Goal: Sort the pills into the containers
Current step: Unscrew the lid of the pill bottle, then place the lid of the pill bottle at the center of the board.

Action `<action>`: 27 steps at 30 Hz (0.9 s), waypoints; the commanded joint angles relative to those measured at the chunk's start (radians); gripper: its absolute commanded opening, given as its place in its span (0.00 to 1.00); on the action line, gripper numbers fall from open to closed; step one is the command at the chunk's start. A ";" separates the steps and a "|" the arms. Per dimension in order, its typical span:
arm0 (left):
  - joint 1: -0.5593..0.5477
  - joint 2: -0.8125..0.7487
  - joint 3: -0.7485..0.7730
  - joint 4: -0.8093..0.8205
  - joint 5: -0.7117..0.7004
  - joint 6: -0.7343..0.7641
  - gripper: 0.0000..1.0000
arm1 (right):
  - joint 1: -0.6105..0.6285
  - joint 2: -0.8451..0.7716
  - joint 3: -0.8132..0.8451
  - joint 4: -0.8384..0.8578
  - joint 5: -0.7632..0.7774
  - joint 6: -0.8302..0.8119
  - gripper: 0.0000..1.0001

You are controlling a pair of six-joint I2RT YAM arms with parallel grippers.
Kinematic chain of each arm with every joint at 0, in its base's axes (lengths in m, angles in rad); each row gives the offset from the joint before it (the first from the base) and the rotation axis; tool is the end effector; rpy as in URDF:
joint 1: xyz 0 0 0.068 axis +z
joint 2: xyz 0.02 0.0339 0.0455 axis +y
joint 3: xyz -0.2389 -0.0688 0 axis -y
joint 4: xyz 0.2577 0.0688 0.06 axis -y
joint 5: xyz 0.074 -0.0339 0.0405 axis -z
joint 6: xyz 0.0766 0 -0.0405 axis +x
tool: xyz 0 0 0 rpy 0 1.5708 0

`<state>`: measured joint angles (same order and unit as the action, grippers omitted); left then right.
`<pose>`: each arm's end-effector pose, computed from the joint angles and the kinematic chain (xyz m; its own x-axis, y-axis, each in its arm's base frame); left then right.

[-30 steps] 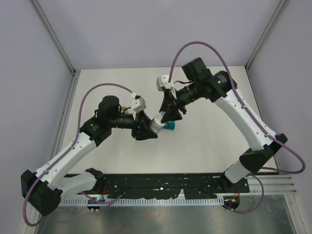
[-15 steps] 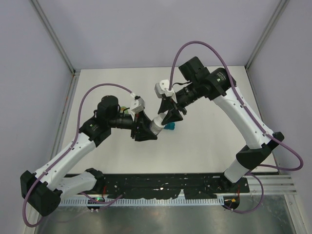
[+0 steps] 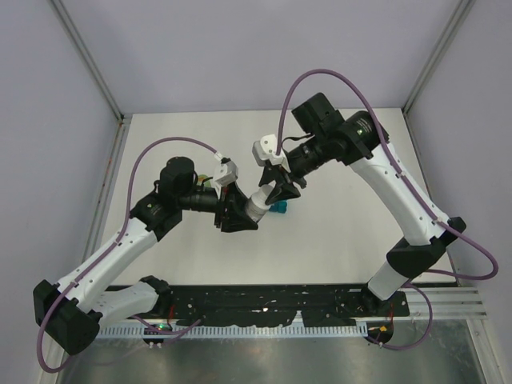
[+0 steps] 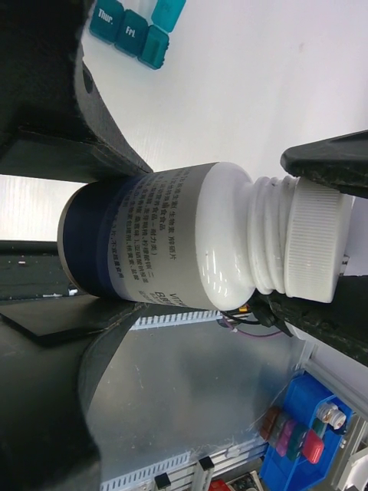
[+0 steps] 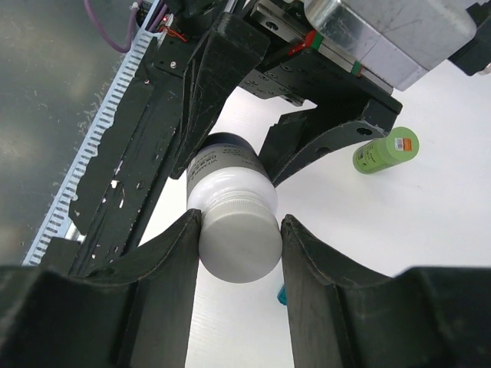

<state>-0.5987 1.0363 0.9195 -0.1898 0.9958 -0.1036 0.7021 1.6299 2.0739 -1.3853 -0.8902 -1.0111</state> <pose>0.1881 -0.2061 0.3137 -0.3480 0.1694 -0.9221 0.9364 0.0160 -0.3505 0.2005 0.2476 0.4181 0.3128 -0.4339 -0.8449 -0.9242 -0.3442 -0.1654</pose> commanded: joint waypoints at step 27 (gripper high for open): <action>0.005 -0.067 0.018 -0.019 -0.025 0.136 0.00 | -0.257 -0.120 -0.300 0.359 0.153 0.256 0.41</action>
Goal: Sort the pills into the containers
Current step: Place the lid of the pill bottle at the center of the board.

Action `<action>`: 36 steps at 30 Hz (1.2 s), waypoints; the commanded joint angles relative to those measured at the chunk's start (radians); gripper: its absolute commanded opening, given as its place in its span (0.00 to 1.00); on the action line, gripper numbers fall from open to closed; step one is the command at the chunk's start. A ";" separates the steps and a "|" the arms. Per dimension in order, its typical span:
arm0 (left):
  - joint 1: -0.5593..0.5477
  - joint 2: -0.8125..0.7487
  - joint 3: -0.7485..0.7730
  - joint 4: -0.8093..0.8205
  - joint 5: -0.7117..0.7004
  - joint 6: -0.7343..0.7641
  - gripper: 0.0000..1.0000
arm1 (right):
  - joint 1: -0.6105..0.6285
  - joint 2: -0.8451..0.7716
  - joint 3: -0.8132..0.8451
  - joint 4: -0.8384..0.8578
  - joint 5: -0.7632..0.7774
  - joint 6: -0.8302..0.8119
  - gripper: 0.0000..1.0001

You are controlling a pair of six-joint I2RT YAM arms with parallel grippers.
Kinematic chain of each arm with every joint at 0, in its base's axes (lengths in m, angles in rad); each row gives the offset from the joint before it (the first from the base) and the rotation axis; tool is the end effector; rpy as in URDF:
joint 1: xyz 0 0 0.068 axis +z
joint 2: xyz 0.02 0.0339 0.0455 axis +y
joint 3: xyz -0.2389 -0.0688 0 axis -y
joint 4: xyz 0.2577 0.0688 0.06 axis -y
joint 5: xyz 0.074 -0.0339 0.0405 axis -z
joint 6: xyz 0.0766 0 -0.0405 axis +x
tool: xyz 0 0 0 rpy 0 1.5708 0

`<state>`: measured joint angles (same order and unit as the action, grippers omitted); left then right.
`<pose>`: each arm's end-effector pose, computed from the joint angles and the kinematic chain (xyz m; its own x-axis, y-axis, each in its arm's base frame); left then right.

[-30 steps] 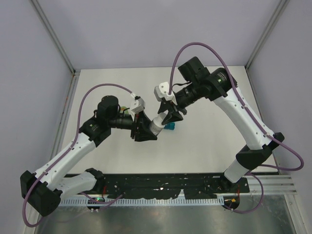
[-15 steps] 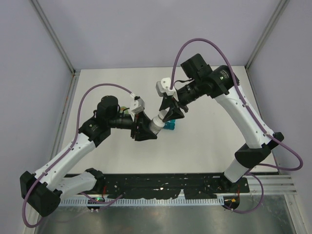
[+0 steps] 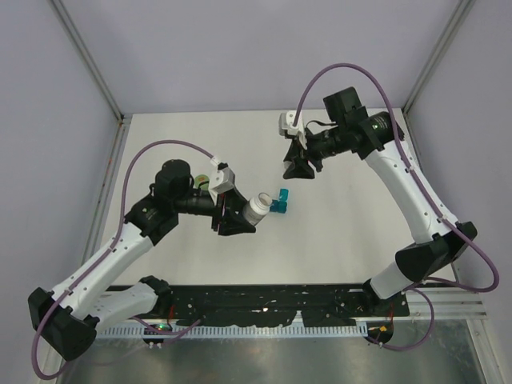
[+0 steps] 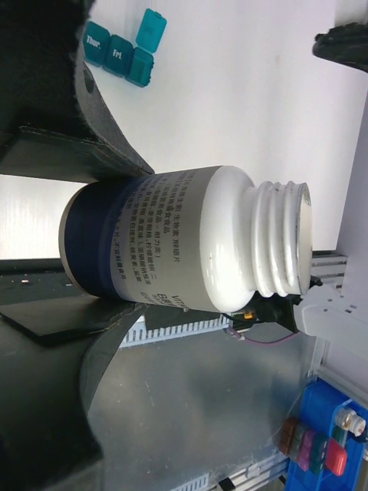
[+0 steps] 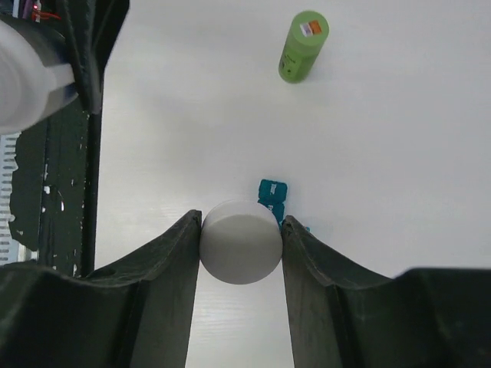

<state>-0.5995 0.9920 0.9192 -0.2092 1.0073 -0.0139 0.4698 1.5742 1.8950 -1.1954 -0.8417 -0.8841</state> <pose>0.1790 -0.2008 0.3226 -0.2432 0.1572 -0.9571 0.9685 -0.0150 -0.2486 0.2654 0.1988 0.3947 0.1293 -0.5122 -0.8491 -0.9907 -0.0293 -0.1332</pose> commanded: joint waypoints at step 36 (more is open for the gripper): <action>0.010 -0.052 0.017 -0.027 -0.105 0.069 0.00 | -0.227 0.283 -0.651 0.698 0.719 0.485 0.54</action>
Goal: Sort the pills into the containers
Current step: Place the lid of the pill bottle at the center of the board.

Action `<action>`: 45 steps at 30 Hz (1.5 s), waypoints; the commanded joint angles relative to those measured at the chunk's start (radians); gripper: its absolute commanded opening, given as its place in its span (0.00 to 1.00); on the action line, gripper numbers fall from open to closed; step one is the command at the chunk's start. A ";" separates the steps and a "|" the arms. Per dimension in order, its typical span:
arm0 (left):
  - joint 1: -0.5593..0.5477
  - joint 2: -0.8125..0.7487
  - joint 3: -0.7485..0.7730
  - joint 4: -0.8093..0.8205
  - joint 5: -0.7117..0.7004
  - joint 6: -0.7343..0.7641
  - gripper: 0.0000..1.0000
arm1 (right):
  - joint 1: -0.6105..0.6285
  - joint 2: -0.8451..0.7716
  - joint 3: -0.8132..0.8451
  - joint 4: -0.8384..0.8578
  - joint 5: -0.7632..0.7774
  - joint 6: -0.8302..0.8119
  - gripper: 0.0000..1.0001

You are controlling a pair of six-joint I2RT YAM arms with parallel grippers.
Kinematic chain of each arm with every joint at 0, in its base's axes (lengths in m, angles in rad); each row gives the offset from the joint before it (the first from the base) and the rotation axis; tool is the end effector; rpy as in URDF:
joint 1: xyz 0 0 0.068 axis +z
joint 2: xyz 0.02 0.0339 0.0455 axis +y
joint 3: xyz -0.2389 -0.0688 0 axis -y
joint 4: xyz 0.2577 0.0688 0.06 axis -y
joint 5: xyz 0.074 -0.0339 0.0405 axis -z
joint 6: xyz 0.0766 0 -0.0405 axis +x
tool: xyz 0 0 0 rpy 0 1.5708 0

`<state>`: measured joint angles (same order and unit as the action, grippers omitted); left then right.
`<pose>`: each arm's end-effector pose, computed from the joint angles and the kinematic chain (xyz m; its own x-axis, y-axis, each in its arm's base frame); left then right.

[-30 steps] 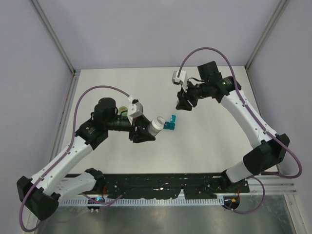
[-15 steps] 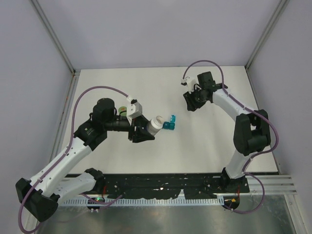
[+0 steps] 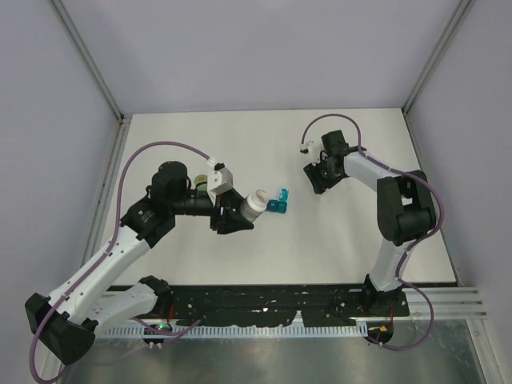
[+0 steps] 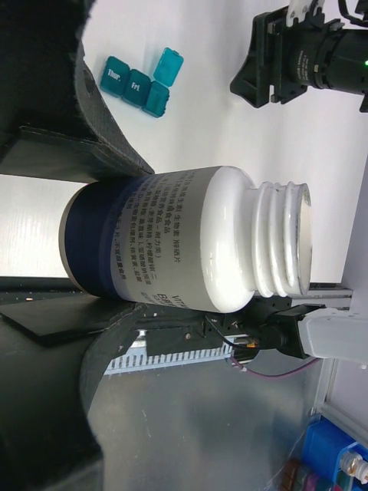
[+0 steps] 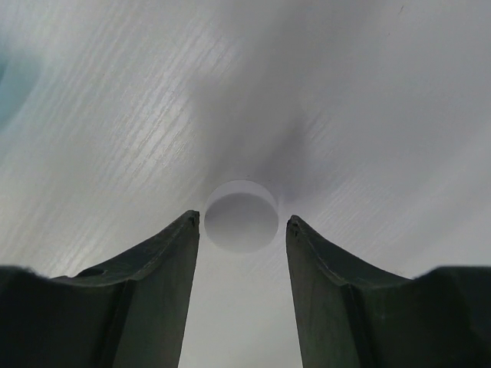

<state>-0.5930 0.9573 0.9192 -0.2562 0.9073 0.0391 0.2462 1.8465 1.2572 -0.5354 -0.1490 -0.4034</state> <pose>0.1804 -0.1944 0.3238 -0.2025 0.1655 -0.9652 0.9781 0.0830 -0.1909 0.3825 0.1078 0.1149 -0.6857 -0.5726 -0.4494 -0.6223 0.7814 -0.0462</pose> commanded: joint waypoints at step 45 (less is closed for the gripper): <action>0.004 0.116 0.079 0.051 -0.264 0.087 0.00 | 0.283 -0.452 0.378 -0.279 -0.713 0.041 0.77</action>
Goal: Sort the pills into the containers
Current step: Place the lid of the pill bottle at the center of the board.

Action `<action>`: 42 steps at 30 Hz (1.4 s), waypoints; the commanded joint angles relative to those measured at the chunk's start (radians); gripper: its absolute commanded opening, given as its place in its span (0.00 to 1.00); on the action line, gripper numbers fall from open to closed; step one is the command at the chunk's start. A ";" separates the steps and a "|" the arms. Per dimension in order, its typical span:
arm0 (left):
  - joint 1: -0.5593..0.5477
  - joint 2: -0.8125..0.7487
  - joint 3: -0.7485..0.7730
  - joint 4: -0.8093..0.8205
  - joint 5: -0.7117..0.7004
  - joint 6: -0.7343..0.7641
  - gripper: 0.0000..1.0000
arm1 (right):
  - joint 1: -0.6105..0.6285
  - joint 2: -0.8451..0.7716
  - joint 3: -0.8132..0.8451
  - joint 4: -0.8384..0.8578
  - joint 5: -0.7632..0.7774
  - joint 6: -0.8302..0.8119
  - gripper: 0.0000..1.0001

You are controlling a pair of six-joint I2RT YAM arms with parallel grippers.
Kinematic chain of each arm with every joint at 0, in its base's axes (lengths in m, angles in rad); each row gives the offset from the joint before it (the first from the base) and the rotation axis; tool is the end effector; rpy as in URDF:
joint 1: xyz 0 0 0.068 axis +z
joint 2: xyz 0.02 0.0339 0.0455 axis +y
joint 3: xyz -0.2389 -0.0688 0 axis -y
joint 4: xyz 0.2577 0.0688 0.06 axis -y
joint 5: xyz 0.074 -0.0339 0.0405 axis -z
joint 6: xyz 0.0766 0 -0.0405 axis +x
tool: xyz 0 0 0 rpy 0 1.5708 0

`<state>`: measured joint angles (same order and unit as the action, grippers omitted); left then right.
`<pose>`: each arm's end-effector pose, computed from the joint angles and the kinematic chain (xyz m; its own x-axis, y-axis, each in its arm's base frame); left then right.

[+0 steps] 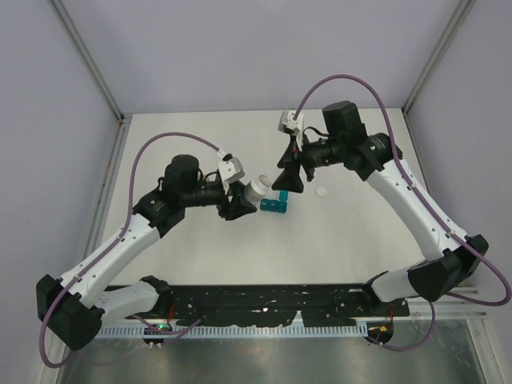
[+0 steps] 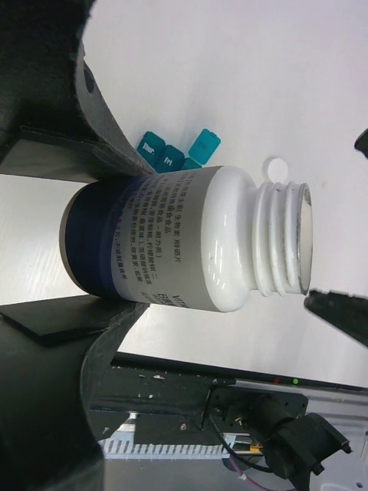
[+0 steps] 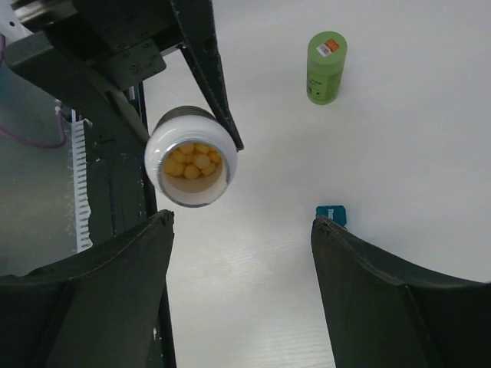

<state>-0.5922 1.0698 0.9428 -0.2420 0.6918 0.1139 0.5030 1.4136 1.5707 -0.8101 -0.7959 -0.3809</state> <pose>0.2154 -0.2038 0.3019 -0.1924 0.2349 -0.9528 0.9516 0.2820 -0.1226 0.2619 0.2066 0.3715 -0.1839 -0.3981 -0.8987 -0.9726 0.2062 0.1077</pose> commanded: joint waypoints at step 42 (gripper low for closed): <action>-0.080 0.013 0.083 0.003 -0.377 0.058 0.00 | 0.097 0.235 0.098 0.154 -0.069 0.378 0.67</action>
<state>-0.6632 1.0843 0.9779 -0.2710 0.3294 0.1509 0.5938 1.6409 1.6676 -0.6987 -0.8352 -0.0139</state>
